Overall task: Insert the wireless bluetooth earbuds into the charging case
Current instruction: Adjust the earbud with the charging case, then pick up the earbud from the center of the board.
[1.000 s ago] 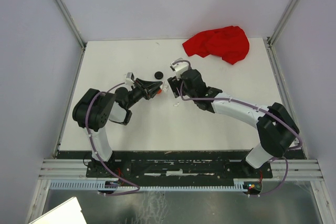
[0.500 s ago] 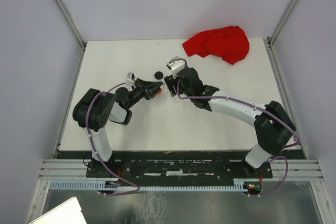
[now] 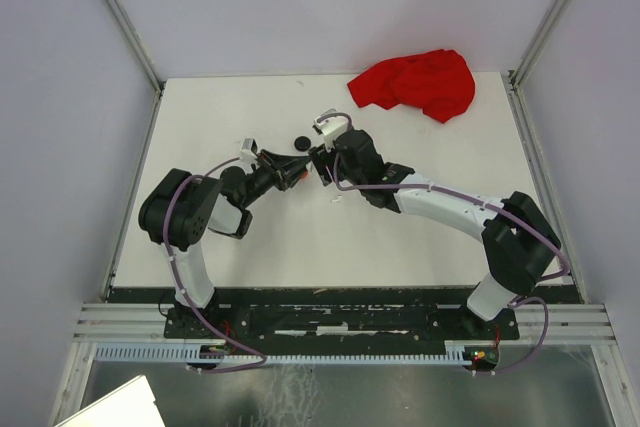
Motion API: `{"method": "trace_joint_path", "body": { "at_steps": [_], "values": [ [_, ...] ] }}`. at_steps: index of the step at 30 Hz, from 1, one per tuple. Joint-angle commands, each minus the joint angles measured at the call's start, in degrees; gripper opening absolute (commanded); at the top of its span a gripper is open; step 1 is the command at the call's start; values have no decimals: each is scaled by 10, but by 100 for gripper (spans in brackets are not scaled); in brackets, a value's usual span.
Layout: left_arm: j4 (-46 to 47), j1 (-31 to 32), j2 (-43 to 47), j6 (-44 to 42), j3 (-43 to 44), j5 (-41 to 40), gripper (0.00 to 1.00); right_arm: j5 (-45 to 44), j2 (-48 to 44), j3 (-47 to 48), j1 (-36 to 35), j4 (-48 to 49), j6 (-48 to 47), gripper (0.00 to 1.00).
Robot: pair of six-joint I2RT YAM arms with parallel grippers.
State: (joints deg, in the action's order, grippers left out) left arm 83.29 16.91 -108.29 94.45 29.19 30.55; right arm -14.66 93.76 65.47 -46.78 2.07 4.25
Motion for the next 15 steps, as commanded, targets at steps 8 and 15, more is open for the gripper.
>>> {"method": "trace_joint_path", "body": {
  "at_steps": [8,15],
  "values": [
    [40,-1,-4,26,2,-11,3,-86,-45,-7,-1,15,26,76],
    [53,-19,7,21,-33,-39,3,-102,-65,-21,23,-87,81,76]
  ]
}}
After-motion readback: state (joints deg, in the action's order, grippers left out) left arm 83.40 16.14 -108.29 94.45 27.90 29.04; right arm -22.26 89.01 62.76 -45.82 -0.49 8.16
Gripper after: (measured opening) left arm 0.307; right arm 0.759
